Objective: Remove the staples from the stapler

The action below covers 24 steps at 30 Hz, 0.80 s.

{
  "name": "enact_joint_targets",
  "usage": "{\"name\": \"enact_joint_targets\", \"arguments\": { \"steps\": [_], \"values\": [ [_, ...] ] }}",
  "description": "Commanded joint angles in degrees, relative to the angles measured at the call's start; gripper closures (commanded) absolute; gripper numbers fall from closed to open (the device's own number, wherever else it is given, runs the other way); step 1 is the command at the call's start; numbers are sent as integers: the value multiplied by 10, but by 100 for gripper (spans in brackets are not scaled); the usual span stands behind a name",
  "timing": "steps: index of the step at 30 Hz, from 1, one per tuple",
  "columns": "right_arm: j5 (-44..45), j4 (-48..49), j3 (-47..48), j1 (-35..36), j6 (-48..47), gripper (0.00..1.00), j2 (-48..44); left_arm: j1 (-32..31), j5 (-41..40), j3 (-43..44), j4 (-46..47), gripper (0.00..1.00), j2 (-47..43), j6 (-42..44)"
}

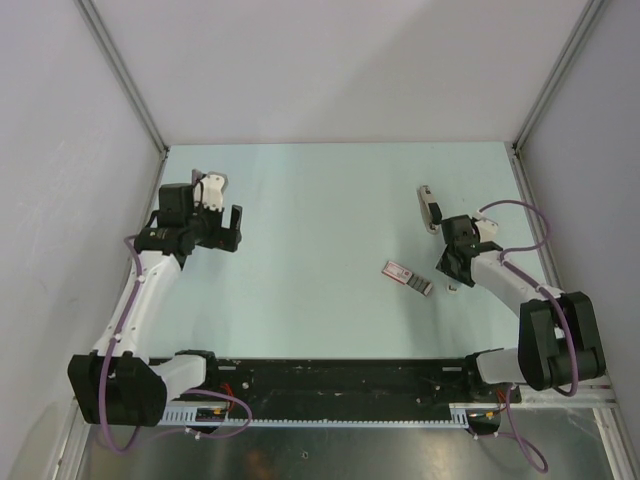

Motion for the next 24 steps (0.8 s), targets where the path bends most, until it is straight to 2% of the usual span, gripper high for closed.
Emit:
{"name": "enact_joint_targets", "arguments": {
  "steps": [1, 6, 8, 14, 19, 24],
  "values": [
    [-10, 24, 1, -2, 3, 50, 16, 0, 1, 8, -1, 1, -20, 9],
    [-13, 29, 1, 7, 6, 75, 12, 0, -4, 6, -2, 0, -27, 13],
    [-11, 27, 2, 17, 7, 82, -3, 0, -5, 5, -3, 0, -30, 16],
    [27, -2, 36, 98, 15, 90, -79, 0, -2, 2, -3, 1, -44, 18],
    [38, -26, 95, 206, 38, 92, -87, 0, 27, 3, -9, 1, -55, 16],
    [9, 46, 119, 312, 60, 92, -52, 3, 60, -2, -10, 1, -74, 17]
  ]
}}
